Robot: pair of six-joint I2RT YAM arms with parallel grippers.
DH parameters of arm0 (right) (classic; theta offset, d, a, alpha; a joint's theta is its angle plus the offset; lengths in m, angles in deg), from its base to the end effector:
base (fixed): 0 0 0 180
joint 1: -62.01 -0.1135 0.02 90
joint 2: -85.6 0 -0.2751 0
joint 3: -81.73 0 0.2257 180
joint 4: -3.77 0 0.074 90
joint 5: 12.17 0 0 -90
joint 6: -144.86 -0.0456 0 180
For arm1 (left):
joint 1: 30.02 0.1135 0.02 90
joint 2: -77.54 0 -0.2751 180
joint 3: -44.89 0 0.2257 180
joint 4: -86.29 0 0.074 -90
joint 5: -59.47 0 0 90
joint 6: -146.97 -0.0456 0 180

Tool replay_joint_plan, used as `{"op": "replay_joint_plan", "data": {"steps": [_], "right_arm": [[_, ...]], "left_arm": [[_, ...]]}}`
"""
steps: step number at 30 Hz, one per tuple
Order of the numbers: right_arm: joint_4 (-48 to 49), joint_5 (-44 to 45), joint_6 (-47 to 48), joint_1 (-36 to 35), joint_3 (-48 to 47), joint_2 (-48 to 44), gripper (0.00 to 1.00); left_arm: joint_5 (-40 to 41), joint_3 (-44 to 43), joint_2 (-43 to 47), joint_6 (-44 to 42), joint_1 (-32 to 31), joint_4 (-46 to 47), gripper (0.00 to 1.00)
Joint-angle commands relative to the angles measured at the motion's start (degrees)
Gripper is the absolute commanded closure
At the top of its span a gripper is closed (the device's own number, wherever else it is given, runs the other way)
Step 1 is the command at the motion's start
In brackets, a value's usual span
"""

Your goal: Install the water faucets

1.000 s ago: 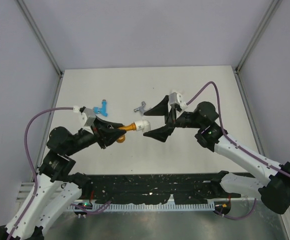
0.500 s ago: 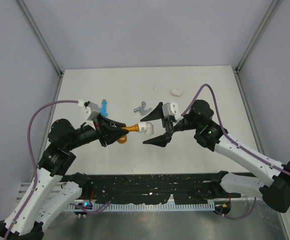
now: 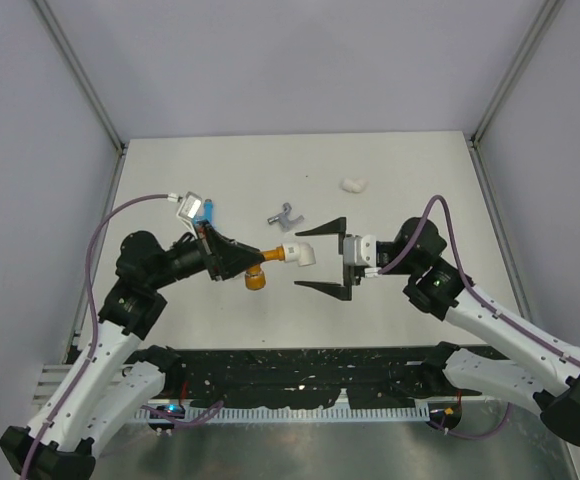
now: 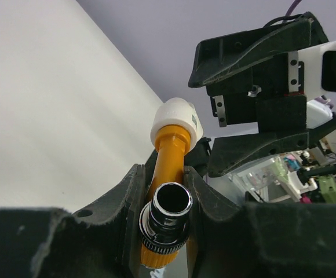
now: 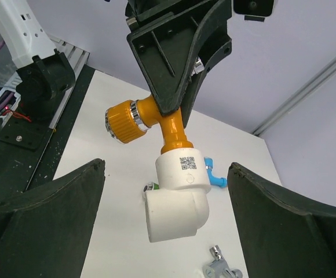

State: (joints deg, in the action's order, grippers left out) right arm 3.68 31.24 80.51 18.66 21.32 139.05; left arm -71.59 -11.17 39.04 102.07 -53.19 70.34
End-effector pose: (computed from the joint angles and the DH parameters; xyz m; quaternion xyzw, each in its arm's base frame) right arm 0.1116 0.1509 0.3744 -0.5890 0.3346 0.3650 0.6387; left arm 0.1061 -0.0780 0.3559 0.1227 0.6887 -0.5791 0.4186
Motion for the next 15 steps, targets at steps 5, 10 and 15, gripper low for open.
{"op": "replay_joint_plan", "data": {"steps": [5,10,15], "right_arm": [[1.2,0.1,3.8,-1.2,-1.9,2.6,0.14],[2.2,-0.9,2.6,-1.3,-2.4,3.6,0.23],[3.3,-2.2,0.1,-1.4,-2.6,3.9,0.28]], "left_arm": [[-4.8,-0.5,-0.5,9.6,0.3,12.2,1.0],[-5.9,-0.5,-1.0,9.7,0.3,12.4,1.0],[-5.8,-0.9,-1.5,7.7,0.3,10.5,1.0]]}}
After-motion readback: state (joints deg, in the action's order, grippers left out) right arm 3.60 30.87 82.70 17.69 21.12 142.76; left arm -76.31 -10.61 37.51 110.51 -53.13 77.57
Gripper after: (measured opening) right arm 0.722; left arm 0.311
